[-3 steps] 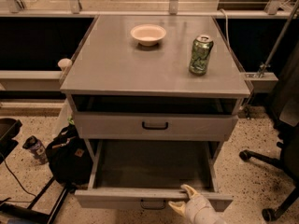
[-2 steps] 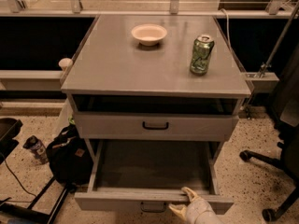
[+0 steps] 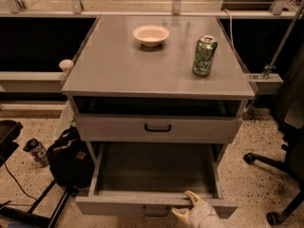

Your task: Open middle drawer

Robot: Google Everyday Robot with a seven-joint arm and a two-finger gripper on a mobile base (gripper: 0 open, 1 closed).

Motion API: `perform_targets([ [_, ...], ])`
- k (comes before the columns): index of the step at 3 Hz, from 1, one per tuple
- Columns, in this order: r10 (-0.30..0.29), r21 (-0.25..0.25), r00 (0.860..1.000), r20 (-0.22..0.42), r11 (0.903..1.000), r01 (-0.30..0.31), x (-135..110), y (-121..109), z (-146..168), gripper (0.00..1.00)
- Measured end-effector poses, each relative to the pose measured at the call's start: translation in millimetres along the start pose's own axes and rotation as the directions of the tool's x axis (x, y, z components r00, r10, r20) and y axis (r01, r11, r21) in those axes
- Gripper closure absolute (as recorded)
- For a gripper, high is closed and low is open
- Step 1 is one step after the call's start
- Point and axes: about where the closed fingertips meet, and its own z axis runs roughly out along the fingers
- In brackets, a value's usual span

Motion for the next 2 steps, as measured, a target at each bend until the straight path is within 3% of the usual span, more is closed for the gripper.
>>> perform_targets([
  [2, 0.000, 0.000, 1.000, 0.000, 1.0000, 0.000, 0.0, 0.0, 0.0, 0.35],
])
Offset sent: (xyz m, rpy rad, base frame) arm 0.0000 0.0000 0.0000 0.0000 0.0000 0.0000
